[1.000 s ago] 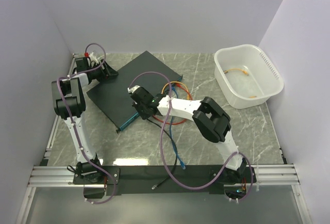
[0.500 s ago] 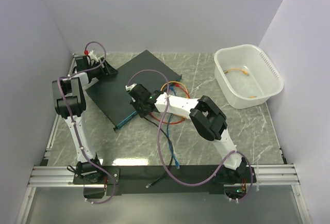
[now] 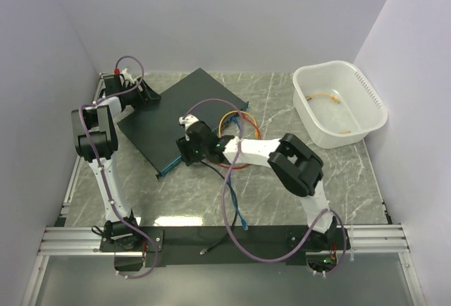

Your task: Insert the plug into the switch port

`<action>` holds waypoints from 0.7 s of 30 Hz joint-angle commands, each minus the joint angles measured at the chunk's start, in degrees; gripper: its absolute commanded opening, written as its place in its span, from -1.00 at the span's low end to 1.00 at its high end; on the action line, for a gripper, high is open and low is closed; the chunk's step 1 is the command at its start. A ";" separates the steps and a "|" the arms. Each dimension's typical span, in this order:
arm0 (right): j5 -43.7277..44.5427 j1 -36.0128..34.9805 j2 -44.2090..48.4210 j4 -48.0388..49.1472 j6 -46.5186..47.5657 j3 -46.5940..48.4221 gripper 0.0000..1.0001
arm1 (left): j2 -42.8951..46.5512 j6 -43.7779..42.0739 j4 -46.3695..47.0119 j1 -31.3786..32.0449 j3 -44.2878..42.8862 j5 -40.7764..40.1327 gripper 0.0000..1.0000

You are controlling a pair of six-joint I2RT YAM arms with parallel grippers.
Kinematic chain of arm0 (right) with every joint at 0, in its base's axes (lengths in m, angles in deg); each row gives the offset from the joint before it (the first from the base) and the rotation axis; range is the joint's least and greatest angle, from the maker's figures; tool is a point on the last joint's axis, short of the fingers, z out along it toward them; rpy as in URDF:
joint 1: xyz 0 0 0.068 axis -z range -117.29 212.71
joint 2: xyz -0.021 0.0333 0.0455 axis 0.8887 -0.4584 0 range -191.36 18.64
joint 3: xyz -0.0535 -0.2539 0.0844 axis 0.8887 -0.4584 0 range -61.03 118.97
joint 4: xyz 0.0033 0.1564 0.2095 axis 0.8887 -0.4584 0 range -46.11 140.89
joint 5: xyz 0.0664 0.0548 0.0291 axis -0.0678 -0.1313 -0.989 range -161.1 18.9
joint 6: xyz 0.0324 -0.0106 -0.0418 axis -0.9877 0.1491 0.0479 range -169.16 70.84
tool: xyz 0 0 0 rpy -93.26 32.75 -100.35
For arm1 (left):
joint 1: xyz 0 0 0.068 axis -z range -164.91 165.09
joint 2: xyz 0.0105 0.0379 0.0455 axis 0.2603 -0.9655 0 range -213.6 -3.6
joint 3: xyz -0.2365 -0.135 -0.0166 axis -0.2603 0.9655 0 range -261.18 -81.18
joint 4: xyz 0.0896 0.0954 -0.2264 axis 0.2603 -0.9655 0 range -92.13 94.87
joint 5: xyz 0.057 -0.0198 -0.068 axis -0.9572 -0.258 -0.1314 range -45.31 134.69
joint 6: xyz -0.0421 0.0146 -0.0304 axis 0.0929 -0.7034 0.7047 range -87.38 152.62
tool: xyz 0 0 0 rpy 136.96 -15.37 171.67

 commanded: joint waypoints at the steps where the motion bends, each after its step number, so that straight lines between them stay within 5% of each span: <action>1: 9.70 2.01 11.26 13.57 0.45 -4.59 0.31 | 1.03 3.76 -7.00 1.03 -1.08 -2.14 0.48; 10: 10.68 1.57 33.40 16.83 0.98 -21.90 0.34 | 12.62 5.52 -7.00 2.26 0.13 -12.59 0.53; 21: 15.42 0.69 61.02 10.08 -3.23 -40.73 0.35 | 48.18 5.61 -6.03 11.91 27.43 -27.37 0.55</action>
